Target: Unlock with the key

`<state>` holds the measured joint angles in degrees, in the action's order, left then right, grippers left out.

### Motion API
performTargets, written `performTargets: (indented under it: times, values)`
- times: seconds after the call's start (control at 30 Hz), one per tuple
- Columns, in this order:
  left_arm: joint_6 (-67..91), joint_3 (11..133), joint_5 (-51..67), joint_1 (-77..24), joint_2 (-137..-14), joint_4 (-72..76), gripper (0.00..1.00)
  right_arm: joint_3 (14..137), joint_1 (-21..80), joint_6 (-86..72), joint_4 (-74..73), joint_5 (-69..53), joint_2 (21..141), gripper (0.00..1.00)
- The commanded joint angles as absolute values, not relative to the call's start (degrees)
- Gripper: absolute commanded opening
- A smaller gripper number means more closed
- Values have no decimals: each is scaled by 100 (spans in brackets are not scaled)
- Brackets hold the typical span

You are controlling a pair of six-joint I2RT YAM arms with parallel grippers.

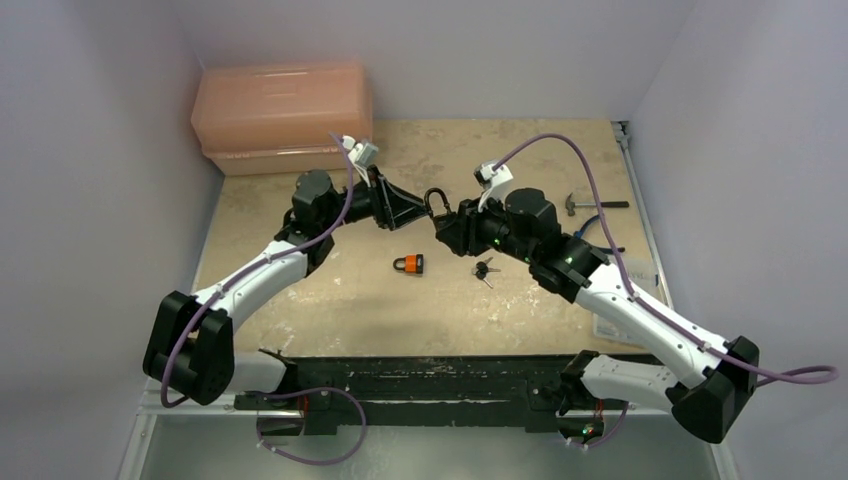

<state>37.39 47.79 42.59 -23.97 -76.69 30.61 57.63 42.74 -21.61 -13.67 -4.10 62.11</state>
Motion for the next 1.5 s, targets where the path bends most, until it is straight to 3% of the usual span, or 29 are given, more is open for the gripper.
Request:
performTargets:
  times: [0.0, 0.37, 1.1, 1.47]
  values:
    - [3501, 5036, 4294, -2517, -7560, 3090, 48, 6102, 4271, -2337, -598, -412, 6373, 0]
    - [3410, 5056, 4324, -2540, -7541, 3019, 46, 6048, 4271, -2329, -624, -308, 6730, 0]
    - [3649, 5034, 4396, -2540, -7676, 3187, 47, 6049, 4289, -2237, -237, -1316, 7084, 0]
    - [3507, 5085, 4205, -2540, -7713, 2941, 38, 5974, 4289, -2258, -103, -1429, 6931, 0]
